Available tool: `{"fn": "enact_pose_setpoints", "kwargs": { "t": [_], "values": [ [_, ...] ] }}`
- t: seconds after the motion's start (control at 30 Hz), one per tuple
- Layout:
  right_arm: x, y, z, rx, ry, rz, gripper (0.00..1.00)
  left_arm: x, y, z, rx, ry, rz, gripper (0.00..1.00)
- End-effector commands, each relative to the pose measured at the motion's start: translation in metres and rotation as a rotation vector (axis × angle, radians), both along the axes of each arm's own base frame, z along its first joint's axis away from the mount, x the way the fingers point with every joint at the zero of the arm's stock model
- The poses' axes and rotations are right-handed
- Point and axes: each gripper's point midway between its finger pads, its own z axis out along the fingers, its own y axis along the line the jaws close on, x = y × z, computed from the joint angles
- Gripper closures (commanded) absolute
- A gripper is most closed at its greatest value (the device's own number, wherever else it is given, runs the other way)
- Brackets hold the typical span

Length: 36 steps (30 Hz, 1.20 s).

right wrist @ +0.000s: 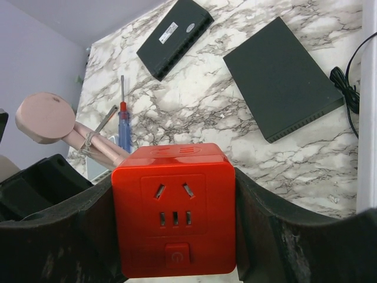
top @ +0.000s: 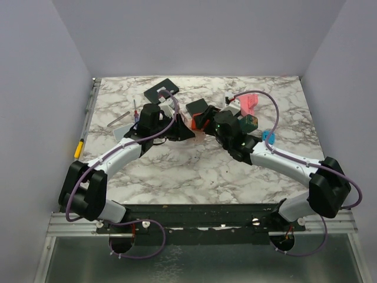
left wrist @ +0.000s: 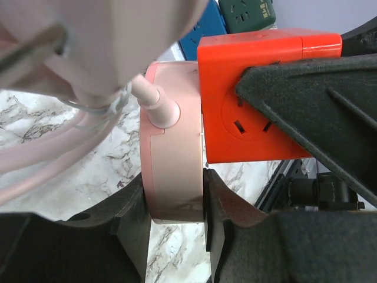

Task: Pull the plug off the socket
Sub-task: Remove the plug from the socket.

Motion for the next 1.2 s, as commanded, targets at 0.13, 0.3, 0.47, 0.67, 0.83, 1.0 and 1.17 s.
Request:
{"fn": "enact_pose_setpoints", "kwargs": {
  "t": [0.13, 0.3, 0.47, 0.67, 0.83, 1.0, 1.17],
  "values": [
    [-0.002, 0.007, 0.0, 0.103, -0.04, 0.025, 0.99, -0.005, -0.007, -0.015, 0.005, 0.017, -0.057, 1.0],
    [-0.009, 0.013, -0.03, 0.089, 0.009, 0.068, 0.99, -0.003, -0.007, -0.023, 0.01, 0.045, -0.05, 1.0],
    [-0.012, 0.01, -0.05, 0.038, 0.048, 0.051, 0.99, 0.005, 0.003, -0.035, 0.048, 0.072, 0.01, 1.0],
    [-0.021, 0.031, -0.056, -0.03, 0.066, 0.05, 0.99, 0.009, 0.008, -0.044, 0.055, 0.104, 0.03, 1.0],
    [-0.025, 0.049, -0.062, -0.053, 0.085, 0.061, 0.99, 0.009, 0.009, -0.042, 0.062, 0.093, 0.028, 1.0],
    [-0.023, 0.046, -0.063, -0.069, 0.097, 0.034, 1.0, 0.012, 0.014, -0.04, 0.097, 0.06, 0.04, 1.0],
    [-0.021, 0.049, -0.055, -0.133, 0.098, 0.092, 1.0, 0.015, 0.021, -0.036, 0.151, 0.009, 0.042, 1.0]
  ]
}}
